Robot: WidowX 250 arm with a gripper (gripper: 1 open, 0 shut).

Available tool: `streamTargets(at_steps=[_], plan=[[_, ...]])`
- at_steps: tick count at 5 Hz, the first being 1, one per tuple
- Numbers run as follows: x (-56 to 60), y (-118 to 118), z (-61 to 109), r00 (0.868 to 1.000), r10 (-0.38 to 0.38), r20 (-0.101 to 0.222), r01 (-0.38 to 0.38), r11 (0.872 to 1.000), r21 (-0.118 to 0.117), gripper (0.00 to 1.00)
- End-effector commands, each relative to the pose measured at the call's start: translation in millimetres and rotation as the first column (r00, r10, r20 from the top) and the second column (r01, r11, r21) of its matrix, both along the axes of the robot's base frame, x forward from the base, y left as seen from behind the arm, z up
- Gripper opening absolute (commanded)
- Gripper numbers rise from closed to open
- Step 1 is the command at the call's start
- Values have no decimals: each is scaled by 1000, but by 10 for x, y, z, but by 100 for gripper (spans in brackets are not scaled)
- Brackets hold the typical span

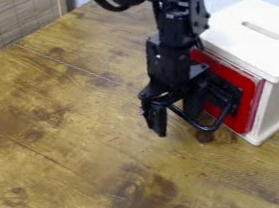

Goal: Open the drawer

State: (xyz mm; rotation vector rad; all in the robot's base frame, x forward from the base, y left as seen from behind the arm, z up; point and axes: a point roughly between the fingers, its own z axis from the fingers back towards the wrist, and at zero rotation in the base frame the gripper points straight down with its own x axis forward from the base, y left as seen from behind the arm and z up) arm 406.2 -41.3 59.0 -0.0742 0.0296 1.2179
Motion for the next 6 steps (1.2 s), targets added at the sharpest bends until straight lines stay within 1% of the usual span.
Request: streamTargets(at_steps=[1, 2, 3, 4, 5, 6], plan=[[167, 188, 193, 997, 31, 72, -33, 999, 20, 100], [227, 205, 163, 998, 18, 68, -20, 999, 30, 100], [283, 216, 175, 998, 3, 62, -5, 999, 40, 100], [342, 218, 172, 998, 27, 56, -30, 998, 54, 0], [385, 220, 169, 997, 49, 53, -53, 997, 63, 0], [339, 211, 158, 997, 65, 51, -68, 996, 65, 0]])
